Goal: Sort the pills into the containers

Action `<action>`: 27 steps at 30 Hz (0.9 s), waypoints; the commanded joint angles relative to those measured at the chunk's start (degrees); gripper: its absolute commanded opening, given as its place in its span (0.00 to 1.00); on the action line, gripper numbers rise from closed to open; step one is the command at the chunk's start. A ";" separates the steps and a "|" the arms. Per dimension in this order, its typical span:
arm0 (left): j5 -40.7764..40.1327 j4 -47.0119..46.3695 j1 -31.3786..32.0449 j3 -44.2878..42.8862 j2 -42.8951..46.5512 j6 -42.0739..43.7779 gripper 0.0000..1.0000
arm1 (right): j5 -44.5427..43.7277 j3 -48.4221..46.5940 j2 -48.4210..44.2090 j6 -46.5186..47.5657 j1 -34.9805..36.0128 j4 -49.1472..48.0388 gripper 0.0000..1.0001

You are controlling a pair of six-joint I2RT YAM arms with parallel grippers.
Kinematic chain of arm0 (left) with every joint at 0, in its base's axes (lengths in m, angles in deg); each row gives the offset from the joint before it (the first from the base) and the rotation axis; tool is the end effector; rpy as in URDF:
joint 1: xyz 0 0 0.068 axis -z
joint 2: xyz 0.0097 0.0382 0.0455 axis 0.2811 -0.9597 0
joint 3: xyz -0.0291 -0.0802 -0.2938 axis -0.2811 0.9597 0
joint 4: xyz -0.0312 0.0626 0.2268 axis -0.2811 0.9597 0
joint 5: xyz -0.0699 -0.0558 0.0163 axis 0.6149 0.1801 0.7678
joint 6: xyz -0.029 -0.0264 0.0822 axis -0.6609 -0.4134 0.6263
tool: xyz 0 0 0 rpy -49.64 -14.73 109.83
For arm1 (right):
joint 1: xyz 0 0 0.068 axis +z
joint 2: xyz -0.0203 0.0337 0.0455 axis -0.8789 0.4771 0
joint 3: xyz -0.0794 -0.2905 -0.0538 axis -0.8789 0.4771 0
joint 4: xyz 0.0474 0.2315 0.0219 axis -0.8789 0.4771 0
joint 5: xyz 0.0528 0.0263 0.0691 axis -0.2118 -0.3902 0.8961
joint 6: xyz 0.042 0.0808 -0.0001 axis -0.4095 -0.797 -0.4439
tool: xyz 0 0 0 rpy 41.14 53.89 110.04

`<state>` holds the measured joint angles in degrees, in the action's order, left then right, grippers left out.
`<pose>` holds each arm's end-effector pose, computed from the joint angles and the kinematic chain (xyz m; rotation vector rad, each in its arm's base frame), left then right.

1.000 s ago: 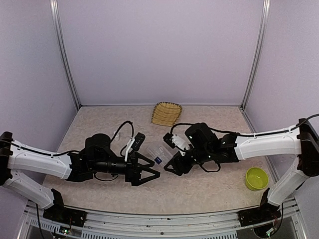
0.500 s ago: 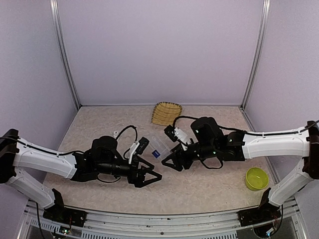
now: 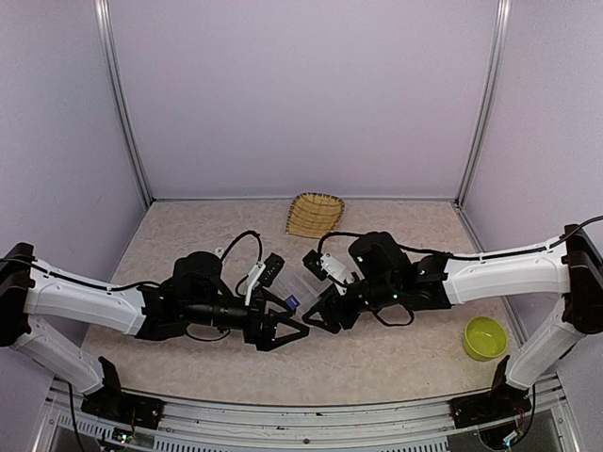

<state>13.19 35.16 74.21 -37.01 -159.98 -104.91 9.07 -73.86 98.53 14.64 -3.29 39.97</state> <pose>0.1323 -0.2763 0.2482 0.9310 1.8877 -1.3422 0.1698 0.3016 0.2414 -1.0313 2.1329 0.8301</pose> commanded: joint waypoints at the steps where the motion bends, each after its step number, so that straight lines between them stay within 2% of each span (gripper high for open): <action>1: 0.83 -2.56 -0.15 -0.72 0.03 0.76 0.99 | -0.17 0.12 1.91 0.63 0.82 -0.70 0.64; 18: 0.21 -2.79 -0.08 -0.96 0.16 0.61 0.99 | 0.06 -1.08 4.16 1.50 0.76 0.85 0.64; 27: 0.30 1.39 -0.06 -0.20 5.52 2.33 0.99 | 1.67 -2.21 4.62 3.66 0.35 5.36 0.65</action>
<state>13.27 35.03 74.17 -37.01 -158.06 -104.56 9.21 -74.12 102.38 16.48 -3.07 42.41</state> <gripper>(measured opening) 0.987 0.668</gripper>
